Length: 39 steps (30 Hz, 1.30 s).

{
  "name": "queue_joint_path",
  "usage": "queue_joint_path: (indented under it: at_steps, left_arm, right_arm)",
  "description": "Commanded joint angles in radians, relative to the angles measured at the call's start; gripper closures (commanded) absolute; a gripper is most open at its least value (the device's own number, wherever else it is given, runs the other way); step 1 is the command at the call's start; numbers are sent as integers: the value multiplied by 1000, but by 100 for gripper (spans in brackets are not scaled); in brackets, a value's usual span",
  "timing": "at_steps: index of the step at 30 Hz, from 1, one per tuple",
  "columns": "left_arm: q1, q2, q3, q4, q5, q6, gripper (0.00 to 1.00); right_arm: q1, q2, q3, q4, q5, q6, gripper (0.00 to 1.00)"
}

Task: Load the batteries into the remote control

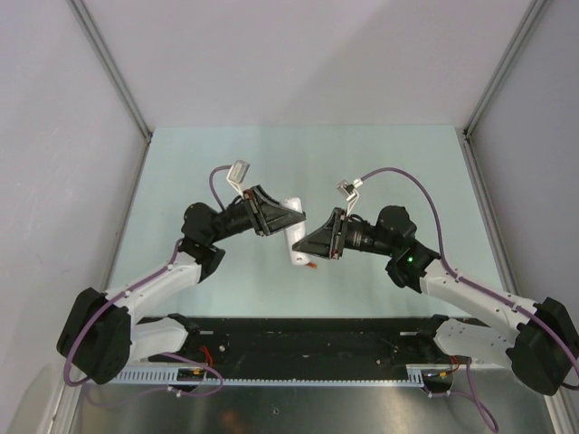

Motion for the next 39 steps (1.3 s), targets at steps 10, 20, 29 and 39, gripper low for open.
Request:
queue_joint_path:
  at_steps: [10,20,29,39]
  left_arm:
    - [-7,-34,-23,32,-9,23,100]
    - [45,25,-32,-78,15,-53,100]
    - [88,32,48,-483,-2,70,100]
    - [93,62,177,-878,-19,220,100]
  right_arm:
    - [-2,5,18,118,37,41,94]
    - [-23,-142,178,-460,233,-261,20]
    - [263,-130,305,-815,931,-606,23]
    - [469,-96,307,-775,1043,-855,39]
